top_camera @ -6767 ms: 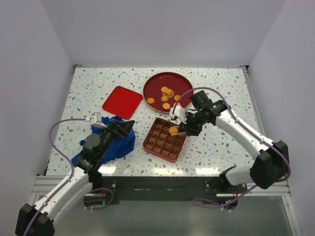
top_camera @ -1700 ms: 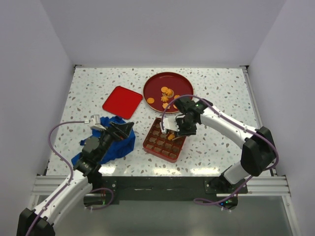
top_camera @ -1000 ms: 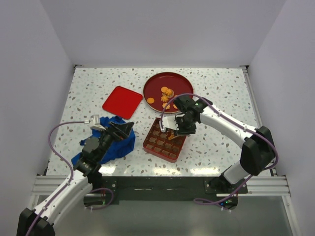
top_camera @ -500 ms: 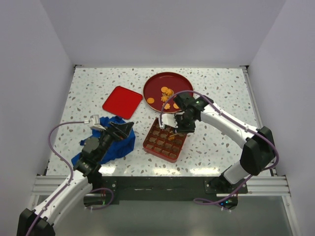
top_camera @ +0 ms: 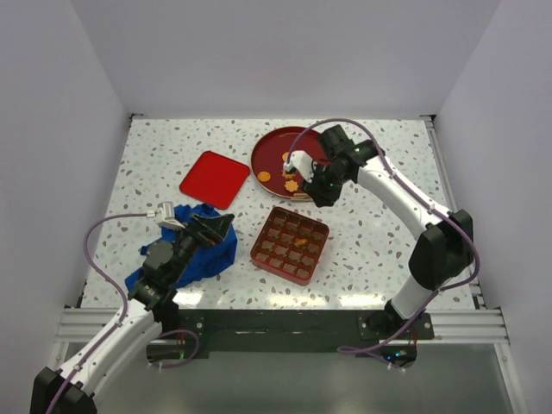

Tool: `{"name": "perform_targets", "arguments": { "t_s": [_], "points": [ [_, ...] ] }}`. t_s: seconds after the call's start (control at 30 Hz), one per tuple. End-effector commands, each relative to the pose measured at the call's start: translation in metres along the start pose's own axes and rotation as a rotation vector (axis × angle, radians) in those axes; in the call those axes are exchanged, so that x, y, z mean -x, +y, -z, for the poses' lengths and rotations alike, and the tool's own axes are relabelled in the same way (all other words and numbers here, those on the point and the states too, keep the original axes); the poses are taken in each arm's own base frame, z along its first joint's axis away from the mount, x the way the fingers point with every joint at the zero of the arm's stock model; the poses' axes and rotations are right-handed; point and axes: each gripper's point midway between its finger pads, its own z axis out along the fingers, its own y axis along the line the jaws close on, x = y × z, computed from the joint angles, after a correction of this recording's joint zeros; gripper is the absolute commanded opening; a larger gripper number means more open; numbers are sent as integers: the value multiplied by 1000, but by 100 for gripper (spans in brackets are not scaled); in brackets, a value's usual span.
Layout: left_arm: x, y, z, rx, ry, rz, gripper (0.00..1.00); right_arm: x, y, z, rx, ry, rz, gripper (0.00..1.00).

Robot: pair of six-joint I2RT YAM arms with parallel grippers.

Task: Pack the cookies
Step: Adjust the fake cookies in the empty pocket of the box, then pick up the fake cookies from the plate.

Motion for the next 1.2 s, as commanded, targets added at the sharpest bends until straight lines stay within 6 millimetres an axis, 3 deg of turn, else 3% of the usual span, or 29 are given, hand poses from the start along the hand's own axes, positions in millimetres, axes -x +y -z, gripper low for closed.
{"name": "perform_targets", "arguments": {
  "t_s": [0.0,0.27,0.43,0.7,0.77,1.17],
  "points": [
    [7,-3,-2,-4,-23,-5,100,12,-43,9,-107,-98,-253,0],
    [6,-4,-7,5,-1,-13,100,1,-87,-21,-179,-68,-440,0],
    [6,-3,-6,16,3,-10,100,7,-119,-36,-232,-89,-528,1],
    [4,-1,-7,31,14,-8,100,16,-160,-53,-283,-118,-552,11],
    [3,0,-8,34,20,-10,100,13,-163,-65,-273,-96,-549,15],
    [1,2,-12,44,30,-12,100,5,-172,-87,-274,-59,-492,25]
  ]
}}
